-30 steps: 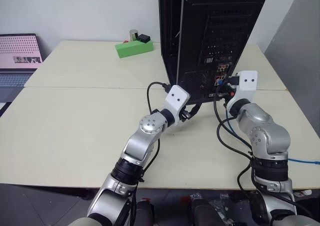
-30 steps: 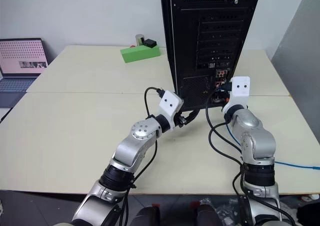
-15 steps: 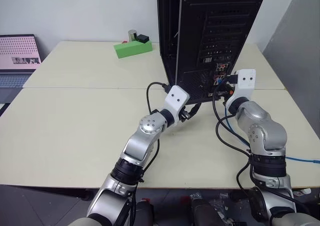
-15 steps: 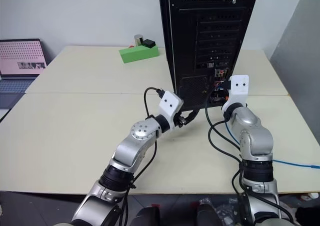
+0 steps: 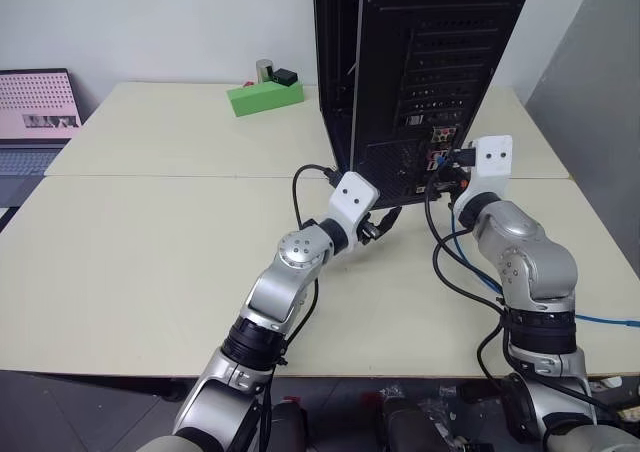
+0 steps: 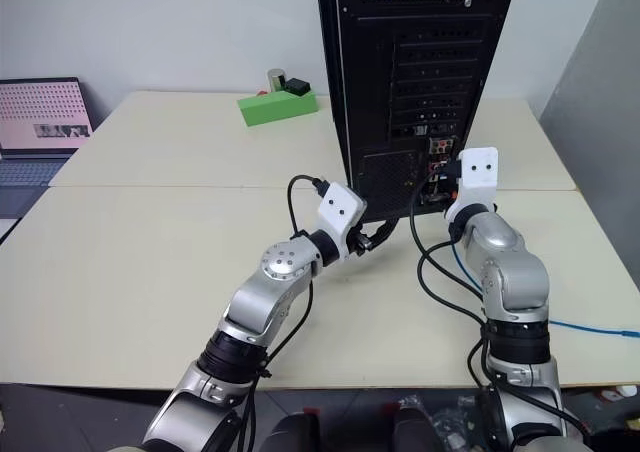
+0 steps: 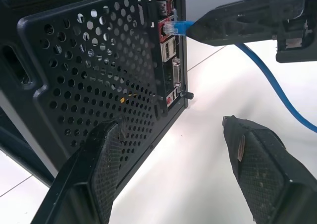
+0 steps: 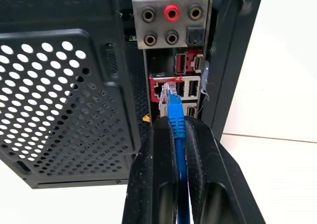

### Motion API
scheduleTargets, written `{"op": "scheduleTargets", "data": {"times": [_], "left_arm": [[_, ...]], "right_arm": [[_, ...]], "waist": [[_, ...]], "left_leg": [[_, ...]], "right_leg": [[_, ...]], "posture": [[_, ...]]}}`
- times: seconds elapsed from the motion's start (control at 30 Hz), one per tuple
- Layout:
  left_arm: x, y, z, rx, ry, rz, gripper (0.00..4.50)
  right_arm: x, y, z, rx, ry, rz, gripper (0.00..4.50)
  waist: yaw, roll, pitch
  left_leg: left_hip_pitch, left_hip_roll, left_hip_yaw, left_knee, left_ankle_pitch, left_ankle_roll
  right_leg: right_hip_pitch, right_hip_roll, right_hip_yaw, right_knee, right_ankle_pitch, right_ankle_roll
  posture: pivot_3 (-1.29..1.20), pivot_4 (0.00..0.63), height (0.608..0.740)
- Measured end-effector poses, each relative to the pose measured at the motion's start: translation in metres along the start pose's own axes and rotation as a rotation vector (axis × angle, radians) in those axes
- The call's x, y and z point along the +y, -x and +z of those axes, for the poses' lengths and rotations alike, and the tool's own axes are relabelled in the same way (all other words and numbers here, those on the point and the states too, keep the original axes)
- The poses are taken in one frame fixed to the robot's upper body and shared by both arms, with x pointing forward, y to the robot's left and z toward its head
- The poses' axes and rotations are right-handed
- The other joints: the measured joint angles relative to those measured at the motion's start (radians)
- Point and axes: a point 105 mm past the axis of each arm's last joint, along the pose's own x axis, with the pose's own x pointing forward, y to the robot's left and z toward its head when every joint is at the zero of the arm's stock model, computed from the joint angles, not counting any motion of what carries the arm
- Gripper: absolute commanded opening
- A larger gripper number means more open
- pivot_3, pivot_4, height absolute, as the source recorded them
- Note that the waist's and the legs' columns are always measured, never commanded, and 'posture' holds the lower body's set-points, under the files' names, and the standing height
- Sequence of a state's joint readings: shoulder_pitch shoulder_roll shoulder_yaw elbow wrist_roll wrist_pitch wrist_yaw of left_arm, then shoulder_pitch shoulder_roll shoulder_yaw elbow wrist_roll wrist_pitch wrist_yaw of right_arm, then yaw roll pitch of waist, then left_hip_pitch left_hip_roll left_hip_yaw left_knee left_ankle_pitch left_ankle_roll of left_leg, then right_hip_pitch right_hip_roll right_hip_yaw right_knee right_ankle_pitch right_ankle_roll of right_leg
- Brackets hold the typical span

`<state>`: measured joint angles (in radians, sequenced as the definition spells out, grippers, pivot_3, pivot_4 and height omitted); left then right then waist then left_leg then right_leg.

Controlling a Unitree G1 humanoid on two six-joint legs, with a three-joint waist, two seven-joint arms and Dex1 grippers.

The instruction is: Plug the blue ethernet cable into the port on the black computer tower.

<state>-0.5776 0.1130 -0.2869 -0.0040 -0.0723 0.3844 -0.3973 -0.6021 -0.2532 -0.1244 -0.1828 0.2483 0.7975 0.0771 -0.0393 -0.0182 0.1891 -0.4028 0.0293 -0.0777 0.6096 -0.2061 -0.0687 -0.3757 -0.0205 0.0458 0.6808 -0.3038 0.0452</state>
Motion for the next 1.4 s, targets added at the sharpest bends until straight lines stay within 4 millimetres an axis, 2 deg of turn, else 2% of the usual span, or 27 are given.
{"op": "scheduleTargets", "data": {"times": [0.87, 1.4], "left_arm": [[-0.002, 0.000, -0.001, 0.001, 0.003, -0.006, 3.33], [-0.002, 0.000, -0.001, 0.001, 0.003, -0.005, 3.33]], "right_arm": [[0.001, 0.001, -0.001, 0.006, 0.004, 0.004, 0.00], [-0.001, -0.003, -0.009, 0.032, 0.018, -0.005, 0.00]], "waist": [[0.001, 0.000, 0.000], [0.001, 0.000, 0.000]], "left_leg": [[0.000, 0.000, 0.000, 0.000, 0.000, 0.000], [0.000, 0.000, 0.000, 0.000, 0.000, 0.000]], "right_leg": [[0.000, 0.000, 0.000, 0.000, 0.000, 0.000], [0.000, 0.000, 0.000, 0.000, 0.000, 0.000]], "posture": [[0.00, 0.150, 0.740], [0.00, 0.150, 0.740]]}}
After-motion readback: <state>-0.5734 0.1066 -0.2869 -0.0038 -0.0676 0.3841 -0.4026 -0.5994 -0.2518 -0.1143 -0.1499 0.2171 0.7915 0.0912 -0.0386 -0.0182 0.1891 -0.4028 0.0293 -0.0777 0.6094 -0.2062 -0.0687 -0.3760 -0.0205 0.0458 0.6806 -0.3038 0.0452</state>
